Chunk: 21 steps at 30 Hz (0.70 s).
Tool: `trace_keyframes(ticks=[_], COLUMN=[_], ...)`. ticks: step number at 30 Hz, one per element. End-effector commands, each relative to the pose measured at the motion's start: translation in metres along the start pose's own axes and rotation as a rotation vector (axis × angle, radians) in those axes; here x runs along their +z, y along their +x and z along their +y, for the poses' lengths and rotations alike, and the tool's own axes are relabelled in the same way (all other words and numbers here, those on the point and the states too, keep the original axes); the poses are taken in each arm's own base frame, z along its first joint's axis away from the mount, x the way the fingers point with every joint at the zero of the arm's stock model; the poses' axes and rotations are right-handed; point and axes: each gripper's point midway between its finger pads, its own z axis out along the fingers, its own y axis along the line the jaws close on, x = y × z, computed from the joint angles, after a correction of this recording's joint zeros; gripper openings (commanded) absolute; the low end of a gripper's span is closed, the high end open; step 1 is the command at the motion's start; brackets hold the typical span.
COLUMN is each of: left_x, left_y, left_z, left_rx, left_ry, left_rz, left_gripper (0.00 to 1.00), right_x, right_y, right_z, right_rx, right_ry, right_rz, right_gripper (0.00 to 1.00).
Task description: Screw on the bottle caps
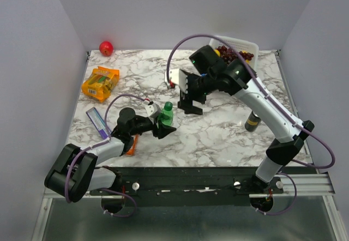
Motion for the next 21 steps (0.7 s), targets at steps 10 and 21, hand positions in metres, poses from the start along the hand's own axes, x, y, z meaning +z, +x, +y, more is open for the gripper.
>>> trace_keyframes(ticks=[10, 21], left_x=[0.011, 0.017], left_y=[-0.010, -0.018], left_z=[-0.025, -0.025], left_rx=[0.120, 0.067], left_ry=[0.160, 0.161], left_rz=[0.052, 0.034], left_gripper=[0.00, 0.00], right_x=[0.019, 0.034], right_y=[-0.038, -0.019], right_z=[0.028, 0.050], right_rx=[-0.163, -0.219], right_ry=[-0.220, -0.262], right_rz=[-0.145, -0.086], right_gripper=[1.00, 1.00])
